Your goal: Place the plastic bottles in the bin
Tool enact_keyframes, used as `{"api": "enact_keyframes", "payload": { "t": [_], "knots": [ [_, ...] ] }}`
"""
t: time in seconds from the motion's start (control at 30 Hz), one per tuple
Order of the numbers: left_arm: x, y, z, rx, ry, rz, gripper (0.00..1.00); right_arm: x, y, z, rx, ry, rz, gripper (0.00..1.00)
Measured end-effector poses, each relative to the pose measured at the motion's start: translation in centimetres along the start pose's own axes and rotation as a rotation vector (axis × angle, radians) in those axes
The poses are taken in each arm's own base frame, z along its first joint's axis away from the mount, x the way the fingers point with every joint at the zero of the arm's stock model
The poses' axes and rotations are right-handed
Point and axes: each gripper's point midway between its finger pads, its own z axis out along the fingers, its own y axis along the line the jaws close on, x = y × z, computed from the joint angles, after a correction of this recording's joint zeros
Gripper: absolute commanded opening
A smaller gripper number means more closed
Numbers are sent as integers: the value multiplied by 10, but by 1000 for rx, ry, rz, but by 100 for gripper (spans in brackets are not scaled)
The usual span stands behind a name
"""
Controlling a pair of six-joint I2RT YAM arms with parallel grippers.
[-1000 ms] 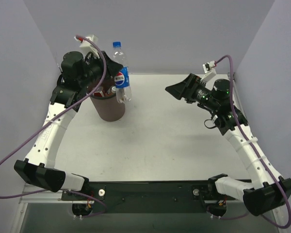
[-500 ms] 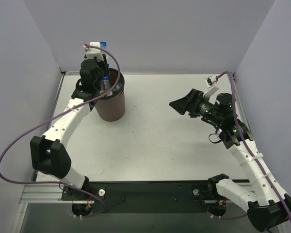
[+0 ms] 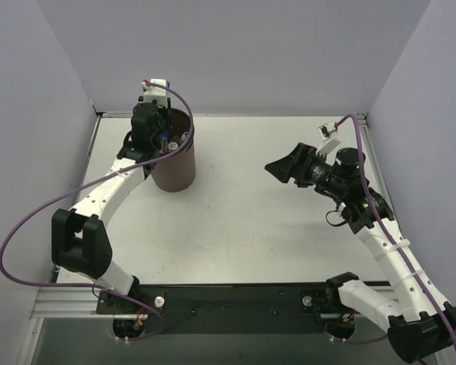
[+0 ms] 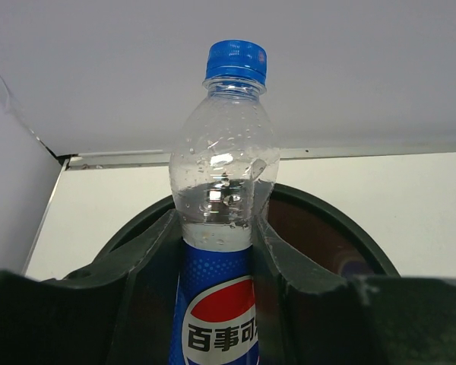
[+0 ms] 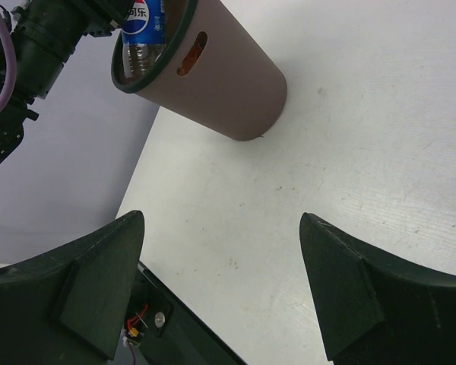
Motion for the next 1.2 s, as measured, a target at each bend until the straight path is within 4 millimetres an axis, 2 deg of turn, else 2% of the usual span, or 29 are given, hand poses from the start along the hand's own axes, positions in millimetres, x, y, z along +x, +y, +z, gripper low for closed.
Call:
{"api": "enact_keyframes", "payload": {
  "t": [0.2,0.43,0.6,0.73,0.77,0.8,1.0,1.1,1.2],
  "knots": [
    [-4,-4,-3,33,-9,12,67,3,-4,1,10,5,-4,78],
    [-25,-1,-16,47,-54,1,80,3,-6,2,15,8,-11,78],
    [-36,-1,-23,60,-75,-3,82,4,-8,4,20,14,-9,78],
    [-34,-7,-28,101,-49,-13,85,6,-10,6,26,22,-5,78],
    [-33,-11,-29,119,-39,-22,92,6,-11,7,28,24,-1,78],
    [-33,-14,-30,139,-29,-31,94,7,-11,8,30,27,2,78],
    [-34,-46,-53,305,49,-140,96,10,-16,13,48,39,39,85],
    [-31,-73,-76,394,97,-170,96,10,-19,14,63,38,59,87],
    [-30,-112,-113,514,148,-196,96,12,-23,13,91,43,73,88]
  ]
}}
